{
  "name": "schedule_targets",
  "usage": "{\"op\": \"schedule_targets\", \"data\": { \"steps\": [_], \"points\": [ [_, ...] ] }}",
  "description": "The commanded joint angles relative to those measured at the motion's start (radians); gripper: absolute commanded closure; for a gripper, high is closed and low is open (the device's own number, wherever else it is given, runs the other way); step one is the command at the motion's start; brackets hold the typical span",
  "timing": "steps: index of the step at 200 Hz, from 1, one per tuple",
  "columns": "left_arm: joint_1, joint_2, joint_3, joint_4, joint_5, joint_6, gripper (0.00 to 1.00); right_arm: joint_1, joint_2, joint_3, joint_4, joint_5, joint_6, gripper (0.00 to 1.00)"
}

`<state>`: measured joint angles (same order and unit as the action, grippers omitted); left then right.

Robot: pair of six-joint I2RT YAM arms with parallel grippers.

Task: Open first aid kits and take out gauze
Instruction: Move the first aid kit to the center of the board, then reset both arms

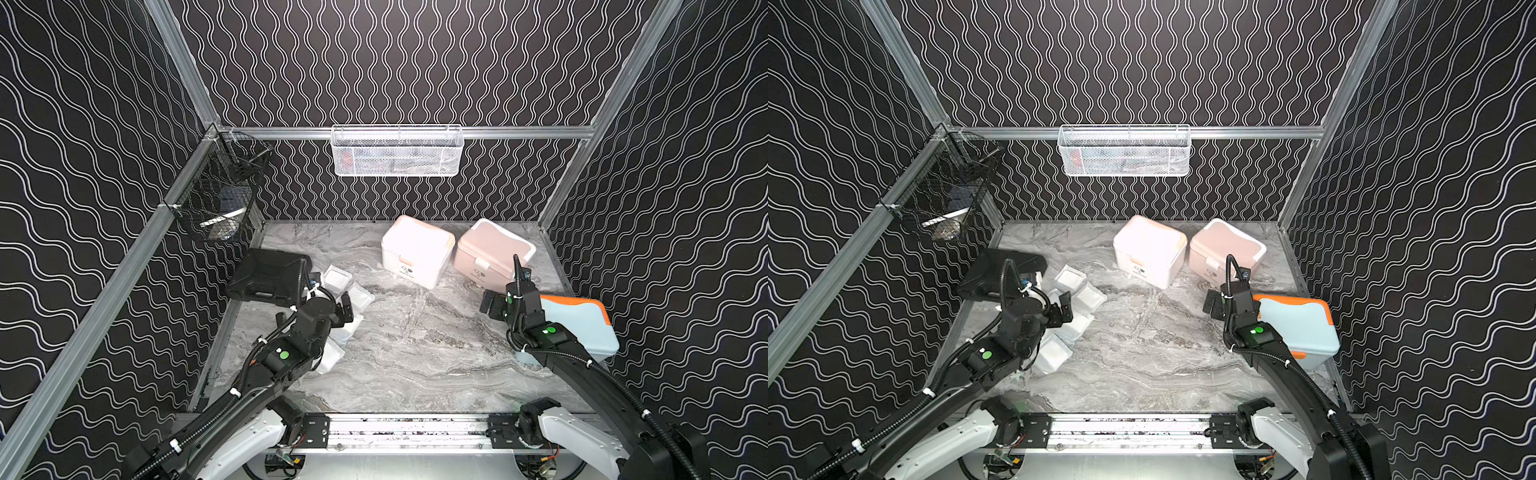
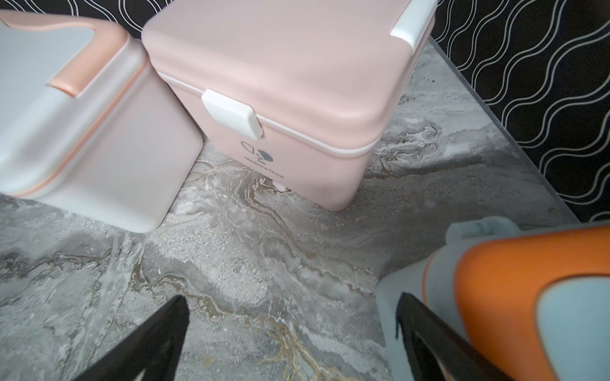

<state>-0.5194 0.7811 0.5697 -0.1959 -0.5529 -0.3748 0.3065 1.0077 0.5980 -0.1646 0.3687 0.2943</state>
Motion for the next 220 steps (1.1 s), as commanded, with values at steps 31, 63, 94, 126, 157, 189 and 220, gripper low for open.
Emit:
{"op": "schedule_targets", "data": {
  "steps": [31,63,94,126,157,189,220],
  "points": [
    [0.075,-0.010,-0.123,0.173,-0.094,0.183,0.01,-0.001,0.067,-0.131,0.346,0.013,-0.147,0.00],
    [0.149,0.075,-0.177,0.266,-0.042,0.171,0.01,-0.008,0.154,-0.189,0.506,0.074,-0.206,0.00],
    [0.223,0.163,-0.172,0.323,0.003,0.179,0.01,-0.038,0.255,-0.208,0.647,0.053,-0.202,0.00],
    [0.291,0.228,-0.250,0.521,0.039,0.223,0.01,-0.097,0.365,-0.216,0.784,-0.006,-0.183,0.00],
    [0.378,0.344,-0.331,0.792,0.160,0.288,0.01,-0.134,0.441,-0.196,0.888,-0.062,-0.198,0.00],
    [0.453,0.447,-0.307,0.884,0.252,0.302,0.01,-0.179,0.500,-0.118,0.800,-0.165,-0.187,0.00],
    [0.563,0.507,-0.344,1.061,0.412,0.248,0.01,-0.259,0.494,-0.115,0.780,-0.238,-0.130,0.00]
  ]
}}
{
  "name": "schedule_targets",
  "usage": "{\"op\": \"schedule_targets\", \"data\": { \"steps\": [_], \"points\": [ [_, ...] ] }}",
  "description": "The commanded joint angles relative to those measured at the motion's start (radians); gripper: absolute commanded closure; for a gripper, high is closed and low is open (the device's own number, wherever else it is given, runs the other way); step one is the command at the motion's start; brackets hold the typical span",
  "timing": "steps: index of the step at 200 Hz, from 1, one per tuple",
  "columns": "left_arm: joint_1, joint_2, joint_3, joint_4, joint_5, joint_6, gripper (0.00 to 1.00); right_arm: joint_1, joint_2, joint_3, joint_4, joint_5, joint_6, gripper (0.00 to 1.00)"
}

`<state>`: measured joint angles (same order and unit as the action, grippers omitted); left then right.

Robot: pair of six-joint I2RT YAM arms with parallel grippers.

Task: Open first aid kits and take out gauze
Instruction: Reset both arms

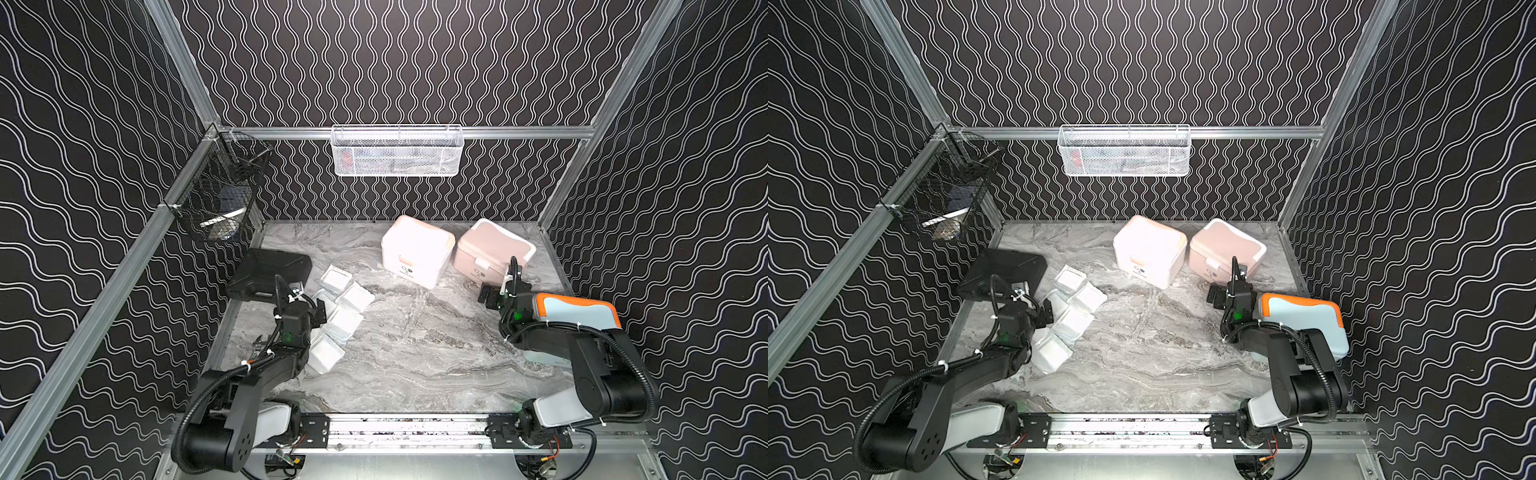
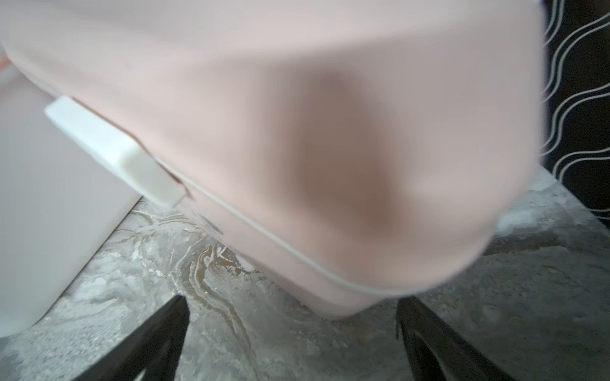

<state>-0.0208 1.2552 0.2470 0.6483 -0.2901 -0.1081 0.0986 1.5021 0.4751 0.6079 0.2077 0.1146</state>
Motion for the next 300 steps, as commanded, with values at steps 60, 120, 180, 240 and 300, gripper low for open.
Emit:
{"op": "schedule_targets", "data": {
  "steps": [60,120,180,240,300],
  "points": [
    [0.157,0.162,-0.007,0.379,0.324,-0.059,0.01,-0.071,-0.025,-0.079,0.195,-0.008,-0.044,0.00],
    [0.147,0.274,0.016,0.467,0.315,-0.026,0.01,-0.066,0.161,-0.165,0.532,-0.024,-0.083,0.00],
    [0.010,0.374,0.093,0.383,0.170,0.062,0.01,-0.126,0.161,-0.058,0.327,-0.118,-0.030,0.00],
    [0.004,0.390,0.090,0.425,0.163,0.064,0.01,-0.125,0.159,-0.071,0.357,-0.114,-0.045,0.00],
    [-0.036,0.395,0.124,0.367,0.191,0.127,0.01,-0.125,0.160,-0.071,0.359,-0.117,-0.047,0.00]
  ]
}}
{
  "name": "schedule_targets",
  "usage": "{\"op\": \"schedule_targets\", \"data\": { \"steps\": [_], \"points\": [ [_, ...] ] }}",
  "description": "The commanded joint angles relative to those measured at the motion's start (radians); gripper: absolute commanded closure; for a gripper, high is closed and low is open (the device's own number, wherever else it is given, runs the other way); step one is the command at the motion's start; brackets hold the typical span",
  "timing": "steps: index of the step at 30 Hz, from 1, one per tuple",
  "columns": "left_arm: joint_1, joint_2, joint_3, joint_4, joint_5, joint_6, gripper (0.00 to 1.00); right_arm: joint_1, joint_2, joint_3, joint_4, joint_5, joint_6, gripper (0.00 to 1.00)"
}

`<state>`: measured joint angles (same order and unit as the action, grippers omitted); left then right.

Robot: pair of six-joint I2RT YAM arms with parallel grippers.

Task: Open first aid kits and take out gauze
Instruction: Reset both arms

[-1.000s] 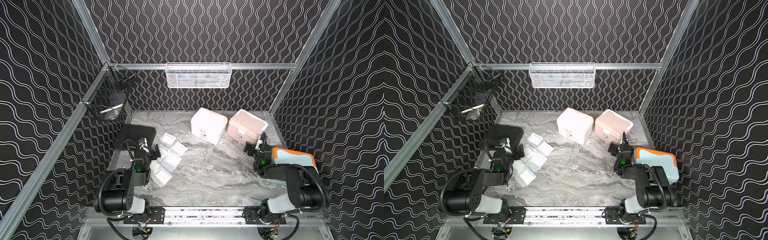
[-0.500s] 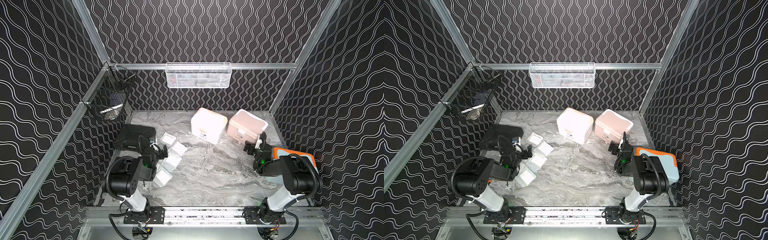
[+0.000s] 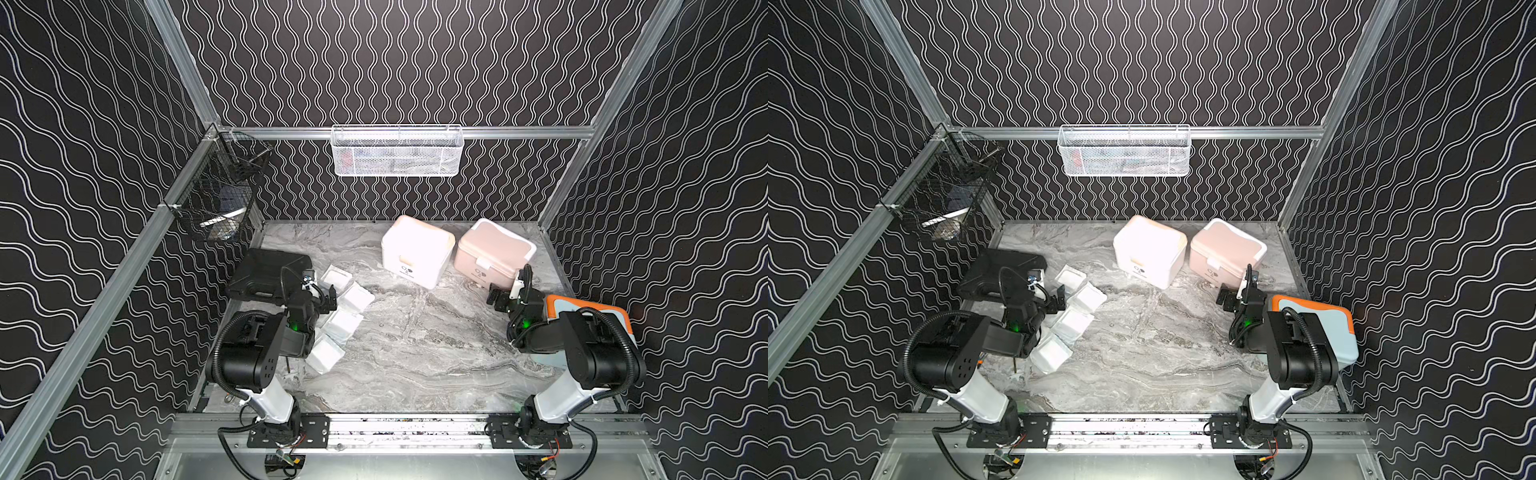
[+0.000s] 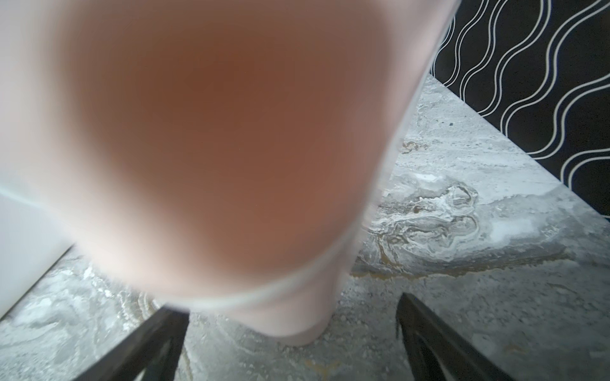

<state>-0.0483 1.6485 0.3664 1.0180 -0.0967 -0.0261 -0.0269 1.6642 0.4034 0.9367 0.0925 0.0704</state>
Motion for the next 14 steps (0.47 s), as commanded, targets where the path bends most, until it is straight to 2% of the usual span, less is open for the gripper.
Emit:
{"op": "schedule_targets", "data": {
  "steps": [1,14],
  "points": [
    [-0.008,0.001,0.006,-0.005,-0.002,0.044,0.01,0.001,-0.003,0.000,0.030,-0.002,-0.003,0.00],
    [-0.005,0.002,0.005,0.003,-0.002,0.040,0.01,0.001,-0.001,0.001,0.029,-0.005,-0.003,0.00]
  ]
}}
